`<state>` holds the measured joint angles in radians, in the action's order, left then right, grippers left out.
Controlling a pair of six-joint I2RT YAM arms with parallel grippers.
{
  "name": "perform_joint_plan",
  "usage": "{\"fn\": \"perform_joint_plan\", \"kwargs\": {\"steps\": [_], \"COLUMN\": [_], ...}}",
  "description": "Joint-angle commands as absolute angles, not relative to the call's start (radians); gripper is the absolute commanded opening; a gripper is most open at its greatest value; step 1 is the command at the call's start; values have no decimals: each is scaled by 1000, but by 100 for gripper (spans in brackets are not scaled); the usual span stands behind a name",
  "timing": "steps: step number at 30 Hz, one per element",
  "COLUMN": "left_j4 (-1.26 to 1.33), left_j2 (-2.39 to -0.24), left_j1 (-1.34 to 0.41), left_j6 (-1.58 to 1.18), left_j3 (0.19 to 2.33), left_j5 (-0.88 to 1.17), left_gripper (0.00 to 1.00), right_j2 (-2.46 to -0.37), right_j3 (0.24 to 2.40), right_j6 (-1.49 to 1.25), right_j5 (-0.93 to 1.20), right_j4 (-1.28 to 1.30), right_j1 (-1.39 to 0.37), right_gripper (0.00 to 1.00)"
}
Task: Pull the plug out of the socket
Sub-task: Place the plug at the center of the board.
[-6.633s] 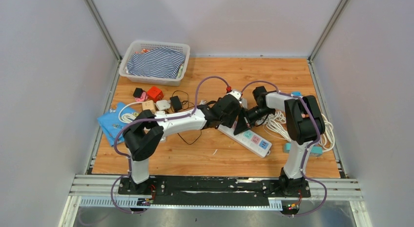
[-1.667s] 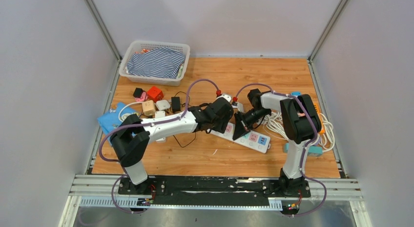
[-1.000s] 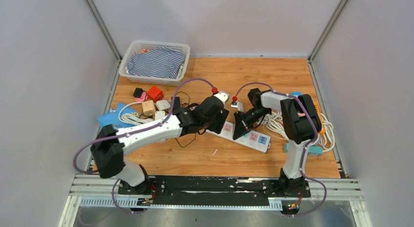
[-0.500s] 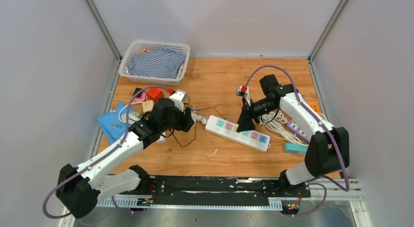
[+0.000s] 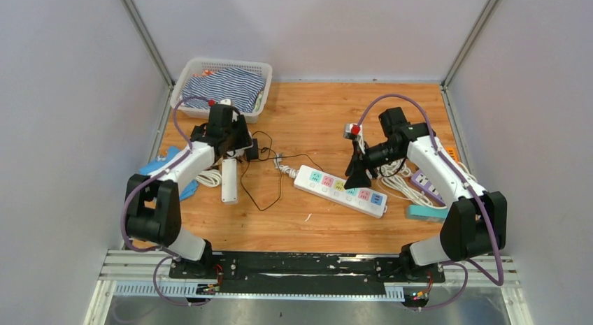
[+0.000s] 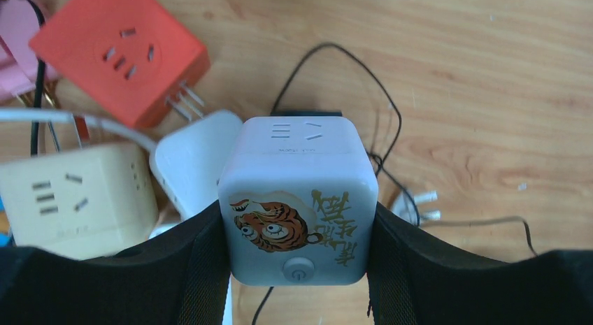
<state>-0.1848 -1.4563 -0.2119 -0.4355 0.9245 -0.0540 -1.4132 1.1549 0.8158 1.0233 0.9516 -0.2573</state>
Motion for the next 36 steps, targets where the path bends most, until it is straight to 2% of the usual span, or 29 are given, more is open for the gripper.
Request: {"fn": "perform_joint_plan", "kwargs": {"steps": [1, 3, 5, 6, 9, 10, 11, 17, 25, 28, 36], "left_j4": [-182, -202, -227, -233, -225, -228, -229, -268, -262, -294, -465], "left_j2": [-1540, -1561, -1564, -1557, -1506, -1475, -1451, -1292, -1046, -965, -847], "left_j1": [-202, -196, -193, -193, -192, -192, -192, -192, -189, -190, -190], "left_j6": [-464, -478, -488, -490, -489, -488, -487, -437, -414, -386, -314], "left_j3": [1046, 1073, 1088, 1085, 1063, 1055, 1047, 1034, 1022, 1056, 1145], "left_j5": [-168, -195, -204, -205, -208, -216, -223, -165, 325, 457, 580], "left_gripper": [30, 52, 61, 70, 74, 94, 99, 100, 100, 100, 100], "right_j2": [-1407, -1408, -1408, -1407, -1404, -1402, -1400, -1371, -1225, -1135, -927], "right_j3": [1139, 1139, 1140, 1138, 1138, 1138, 1138, 1135, 1119, 1101, 1143], "right_j6": [842, 841, 841, 841, 841, 841, 841, 841, 812, 754, 650], "right_j5": [1023, 1023, 1021, 1019, 1019, 1018, 1017, 1016, 980, 940, 889], "right_j4": [979, 979, 979, 979, 977, 977, 977, 976, 942, 889, 804], "right_j1": [-240, -238, -236, -235, -232, -232, -229, -212, -88, -16, 190], "right_gripper": [60, 59, 59, 59, 59, 59, 59, 59, 60, 64, 97]}}
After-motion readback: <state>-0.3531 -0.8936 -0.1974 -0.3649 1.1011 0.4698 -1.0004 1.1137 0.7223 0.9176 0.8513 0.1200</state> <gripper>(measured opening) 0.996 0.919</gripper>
